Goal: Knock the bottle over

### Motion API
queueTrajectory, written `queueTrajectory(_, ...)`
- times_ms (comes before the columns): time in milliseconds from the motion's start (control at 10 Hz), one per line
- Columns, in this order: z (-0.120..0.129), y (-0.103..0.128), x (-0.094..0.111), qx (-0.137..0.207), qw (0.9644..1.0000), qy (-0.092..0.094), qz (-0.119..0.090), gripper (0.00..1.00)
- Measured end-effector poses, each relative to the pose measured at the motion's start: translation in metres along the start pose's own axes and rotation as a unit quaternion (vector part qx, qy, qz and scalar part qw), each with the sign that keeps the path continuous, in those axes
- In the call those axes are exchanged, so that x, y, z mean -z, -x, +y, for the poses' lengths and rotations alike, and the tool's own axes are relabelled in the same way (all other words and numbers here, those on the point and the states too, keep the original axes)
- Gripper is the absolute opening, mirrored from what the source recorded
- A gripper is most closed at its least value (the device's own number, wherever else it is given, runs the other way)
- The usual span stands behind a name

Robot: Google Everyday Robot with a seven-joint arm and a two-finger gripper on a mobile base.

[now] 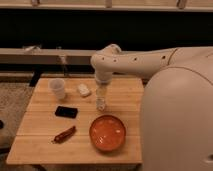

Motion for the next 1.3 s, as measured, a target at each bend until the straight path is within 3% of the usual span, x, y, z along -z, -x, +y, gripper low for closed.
queueTrajectory(500,0.02,0.012,-0.005,0.025,0.9994,0.016,0.017,0.7)
queueTrajectory(800,0.025,0.01,-0.007,0.023,0.9993,0.019,0.021,0.7)
queueTrajectory(1300,0.016,0.006,-0.006,-0.002,1.0,-0.004,-0.003,0.7)
